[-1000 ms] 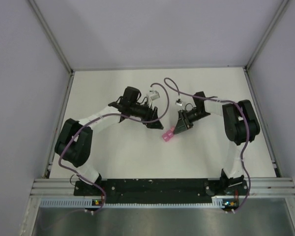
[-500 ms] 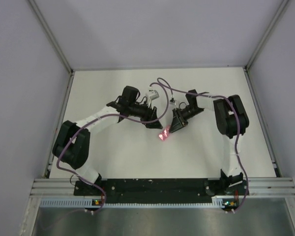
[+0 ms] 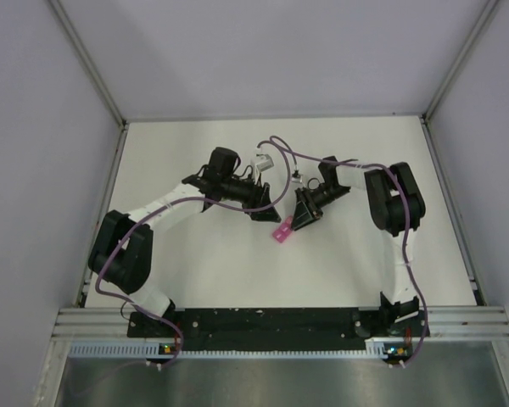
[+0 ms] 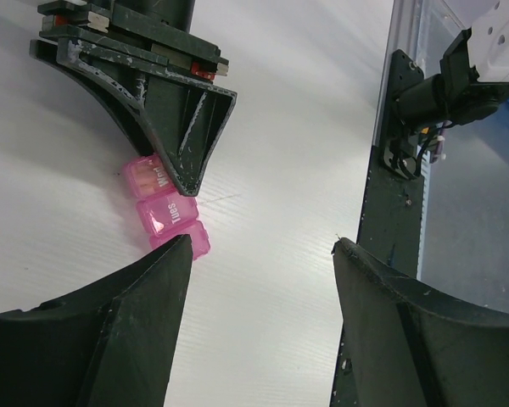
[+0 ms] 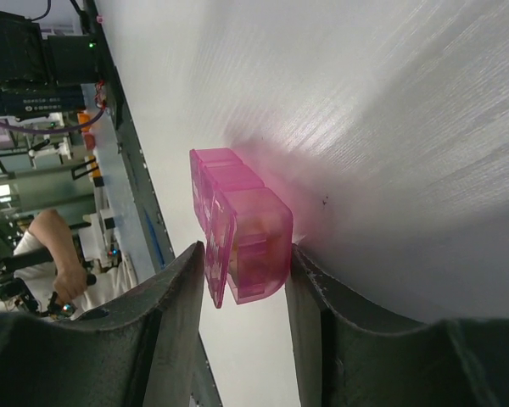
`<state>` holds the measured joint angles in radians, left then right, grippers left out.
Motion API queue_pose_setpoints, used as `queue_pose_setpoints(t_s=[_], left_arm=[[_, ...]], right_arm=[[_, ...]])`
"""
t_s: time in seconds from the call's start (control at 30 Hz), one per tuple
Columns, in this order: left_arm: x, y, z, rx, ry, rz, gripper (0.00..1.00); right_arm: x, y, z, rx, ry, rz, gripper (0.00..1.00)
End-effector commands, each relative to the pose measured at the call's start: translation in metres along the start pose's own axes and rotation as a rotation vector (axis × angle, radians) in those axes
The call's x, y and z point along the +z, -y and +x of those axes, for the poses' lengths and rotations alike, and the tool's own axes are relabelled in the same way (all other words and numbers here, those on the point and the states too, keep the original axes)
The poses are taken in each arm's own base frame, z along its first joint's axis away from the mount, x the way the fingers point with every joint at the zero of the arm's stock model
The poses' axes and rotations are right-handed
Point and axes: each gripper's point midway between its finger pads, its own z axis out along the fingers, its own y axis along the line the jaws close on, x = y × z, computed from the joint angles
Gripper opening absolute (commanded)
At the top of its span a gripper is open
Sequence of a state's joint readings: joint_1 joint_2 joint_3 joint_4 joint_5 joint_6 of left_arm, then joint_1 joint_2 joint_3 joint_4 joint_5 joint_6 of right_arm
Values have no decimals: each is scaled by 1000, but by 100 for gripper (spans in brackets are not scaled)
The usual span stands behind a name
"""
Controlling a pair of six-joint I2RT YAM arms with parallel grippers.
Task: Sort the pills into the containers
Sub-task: Place the pill container at the center of the board.
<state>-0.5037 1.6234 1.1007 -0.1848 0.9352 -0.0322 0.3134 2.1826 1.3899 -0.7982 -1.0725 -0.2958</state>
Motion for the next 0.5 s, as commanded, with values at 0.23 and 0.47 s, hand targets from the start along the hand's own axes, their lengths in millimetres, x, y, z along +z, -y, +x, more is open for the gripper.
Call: queue_pose_setpoints(t_s=[0.23, 0.47], left_arm=[[-8, 17, -19, 53, 50, 48, 73], [-9, 19, -20, 50, 55, 54, 73]], right_arm=[[5, 22, 0, -73, -29, 88, 45], [1, 19, 3, -73, -32, 116, 47]])
